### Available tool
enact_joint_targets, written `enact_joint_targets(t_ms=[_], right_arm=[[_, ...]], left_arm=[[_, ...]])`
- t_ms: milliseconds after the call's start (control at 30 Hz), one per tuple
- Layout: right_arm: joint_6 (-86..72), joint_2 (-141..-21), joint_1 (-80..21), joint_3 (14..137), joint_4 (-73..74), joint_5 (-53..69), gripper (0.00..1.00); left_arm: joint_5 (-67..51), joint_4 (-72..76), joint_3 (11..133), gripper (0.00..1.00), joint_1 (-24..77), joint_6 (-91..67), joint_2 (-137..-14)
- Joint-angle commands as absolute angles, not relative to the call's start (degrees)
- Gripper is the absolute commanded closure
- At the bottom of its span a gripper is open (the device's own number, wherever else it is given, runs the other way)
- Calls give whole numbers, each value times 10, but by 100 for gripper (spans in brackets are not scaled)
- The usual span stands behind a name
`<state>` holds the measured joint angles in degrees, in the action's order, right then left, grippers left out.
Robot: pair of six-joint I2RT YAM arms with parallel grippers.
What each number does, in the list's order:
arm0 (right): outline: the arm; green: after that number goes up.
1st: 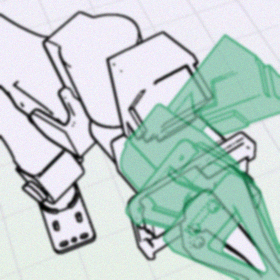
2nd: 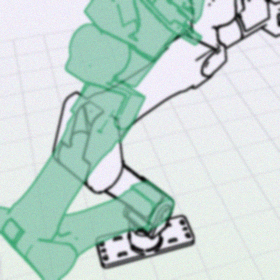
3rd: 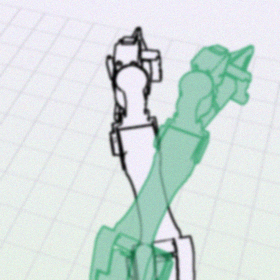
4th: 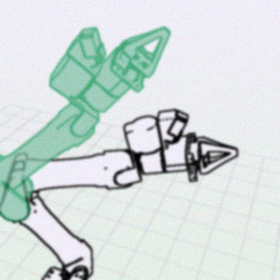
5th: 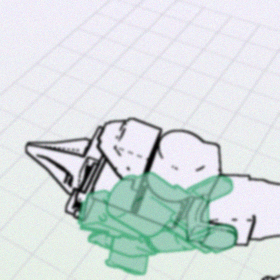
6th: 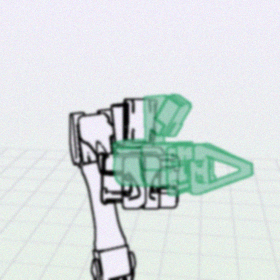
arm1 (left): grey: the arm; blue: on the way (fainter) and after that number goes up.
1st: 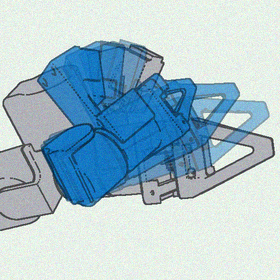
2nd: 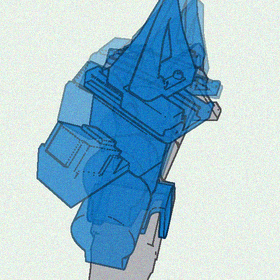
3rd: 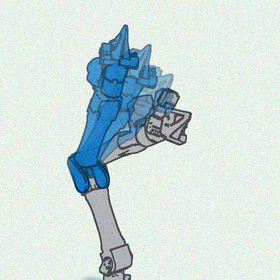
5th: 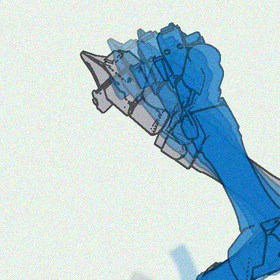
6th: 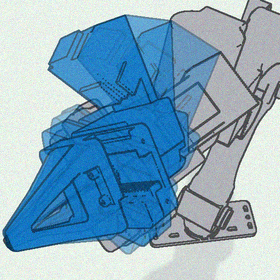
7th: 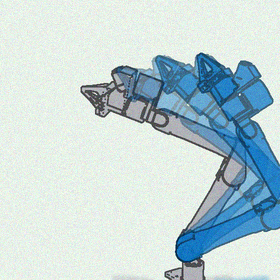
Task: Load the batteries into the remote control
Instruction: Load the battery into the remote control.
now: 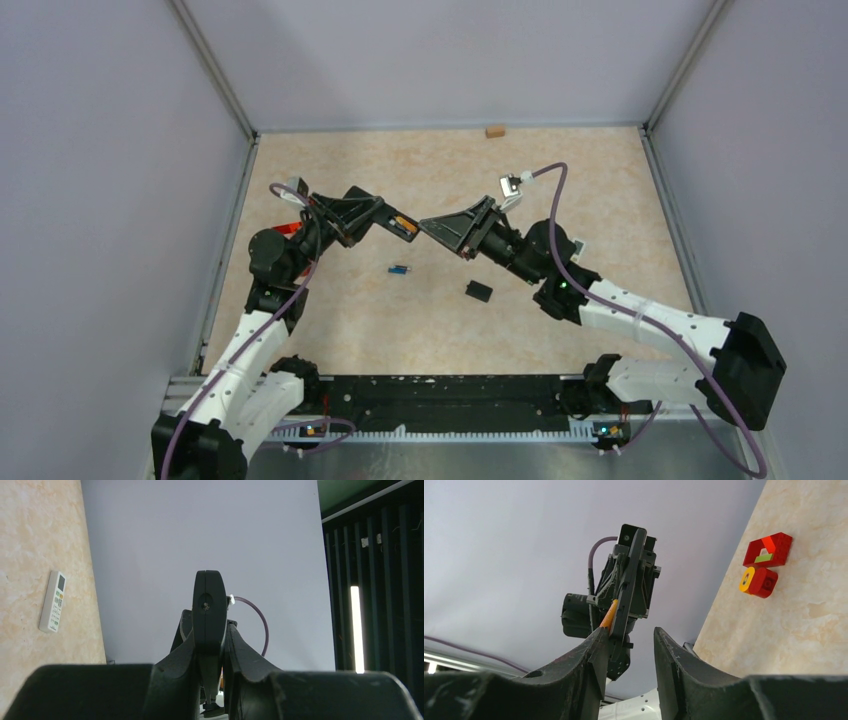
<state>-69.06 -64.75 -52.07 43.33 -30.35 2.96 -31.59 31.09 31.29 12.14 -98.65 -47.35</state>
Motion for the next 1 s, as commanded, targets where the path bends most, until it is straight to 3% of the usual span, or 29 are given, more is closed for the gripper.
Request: enact_joint_targets(t_ms=[0,133,433,667,967], right_arm=[[-682,-656,-519,460,-273,14,61],[-680,-641,-519,458,-271,7,56],[-662,-607,-519,431,-323,8,27],[-636,-623,-520,440,-341,44,25],[-622,-680,-520,554,-144,43,22]], left_arm=[[-319,347,330,100,124,-989,-460],[-317,346,328,100,124,-987,-462],[-312,341,326,100,124,-983,-463],[-314,340,328,100,124,-980,-467],[-328,323,330,100,124,-939,-470]])
